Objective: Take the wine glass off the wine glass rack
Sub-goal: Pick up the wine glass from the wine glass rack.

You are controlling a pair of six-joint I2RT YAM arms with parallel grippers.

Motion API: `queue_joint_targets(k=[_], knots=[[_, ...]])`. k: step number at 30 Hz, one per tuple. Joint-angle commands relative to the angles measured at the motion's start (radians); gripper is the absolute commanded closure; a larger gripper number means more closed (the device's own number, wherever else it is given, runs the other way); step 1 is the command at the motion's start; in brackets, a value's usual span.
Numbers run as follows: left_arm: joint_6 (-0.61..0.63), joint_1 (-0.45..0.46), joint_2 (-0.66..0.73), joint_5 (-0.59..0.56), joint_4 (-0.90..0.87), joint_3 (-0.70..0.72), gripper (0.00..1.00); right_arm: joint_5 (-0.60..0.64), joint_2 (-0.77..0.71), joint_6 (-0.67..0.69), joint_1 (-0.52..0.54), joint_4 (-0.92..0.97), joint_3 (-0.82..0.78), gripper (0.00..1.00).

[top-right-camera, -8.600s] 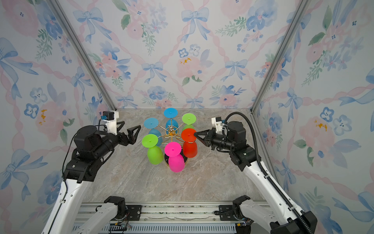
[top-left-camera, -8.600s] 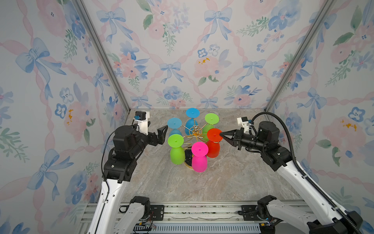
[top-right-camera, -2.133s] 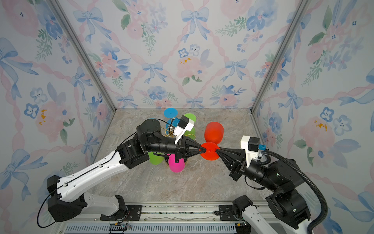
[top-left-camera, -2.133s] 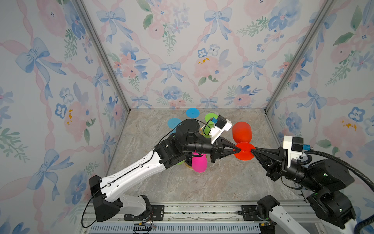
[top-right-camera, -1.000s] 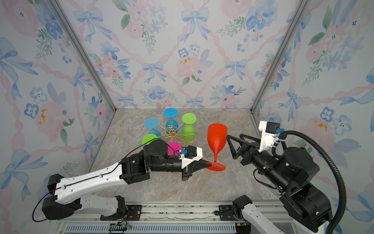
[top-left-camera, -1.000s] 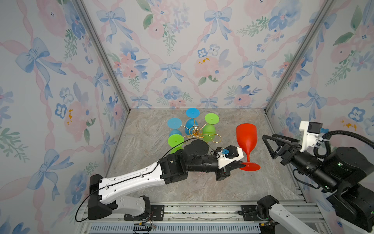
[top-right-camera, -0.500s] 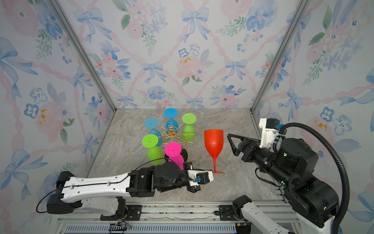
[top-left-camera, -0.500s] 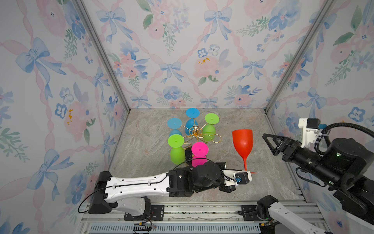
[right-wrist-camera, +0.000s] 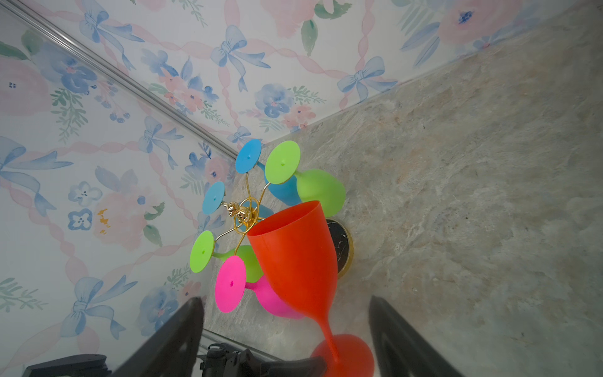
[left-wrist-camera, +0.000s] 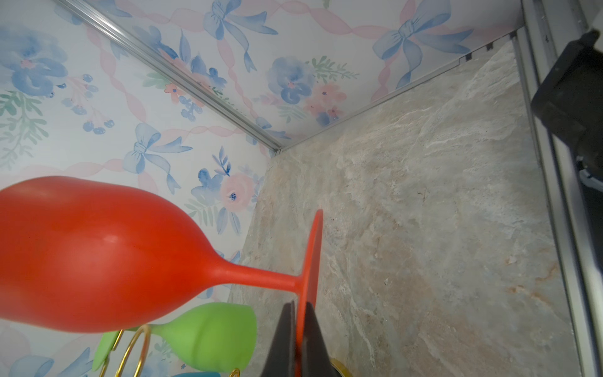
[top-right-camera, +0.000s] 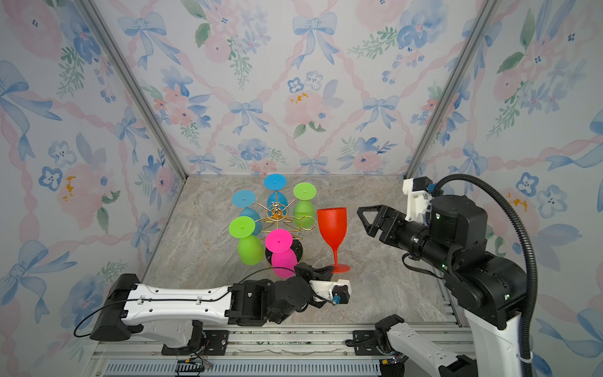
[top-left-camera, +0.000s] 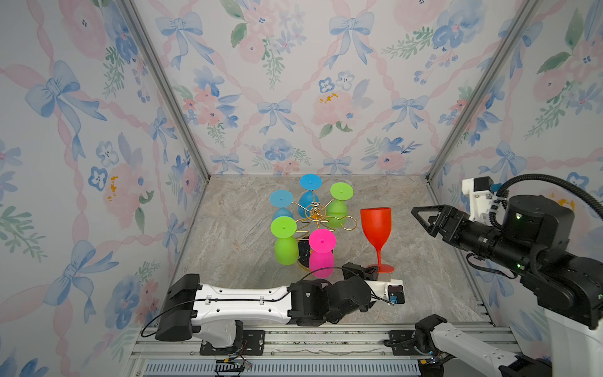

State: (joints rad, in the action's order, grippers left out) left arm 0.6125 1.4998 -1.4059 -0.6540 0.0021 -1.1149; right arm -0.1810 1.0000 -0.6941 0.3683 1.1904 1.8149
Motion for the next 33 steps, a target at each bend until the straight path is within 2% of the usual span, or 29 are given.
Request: queue_joint_targets(k=[1, 7, 12, 16, 20, 24, 29, 33], knots=[[0.086, 0.009, -0.004, -0.093, 0.063, 0.025, 1.0, -0.151, 0.023, -0.052, -0.063, 0.039, 0.002, 0.2], [0.201, 0.013, -0.004, -0.102, 0.091, 0.076, 1.0, -0.273, 0.055, -0.04, -0.192, 0.091, -0.023, 0.25], [0.324, 0.012, 0.012, -0.074, 0.154, 0.128, 1.0, -0.309, 0.092, -0.011, -0.216, 0.153, -0.016, 0.27], [0.489, 0.012, 0.047, -0.047, 0.263, 0.2, 1.0, -0.337, 0.121, 0.01, -0.226, 0.211, -0.014, 0.3], [0.658, 0.012, 0.044, -0.077, 0.384, 0.275, 1.0, -0.352, 0.147, 0.032, -0.229, 0.268, 0.014, 0.33], [0.712, 0.013, 0.023, -0.097, 0.446, 0.306, 1.0, -0.356, 0.166, 0.063, -0.229, 0.329, 0.042, 0.36], [0.768, 0.012, 0.005, -0.141, 0.501, 0.328, 1.0, -0.338, 0.145, 0.115, -0.229, 0.385, -0.019, 0.4], [0.806, 0.013, 0.009, -0.134, 0.518, 0.343, 1.0, -0.356, 0.14, 0.122, -0.229, 0.392, -0.045, 0.44]])
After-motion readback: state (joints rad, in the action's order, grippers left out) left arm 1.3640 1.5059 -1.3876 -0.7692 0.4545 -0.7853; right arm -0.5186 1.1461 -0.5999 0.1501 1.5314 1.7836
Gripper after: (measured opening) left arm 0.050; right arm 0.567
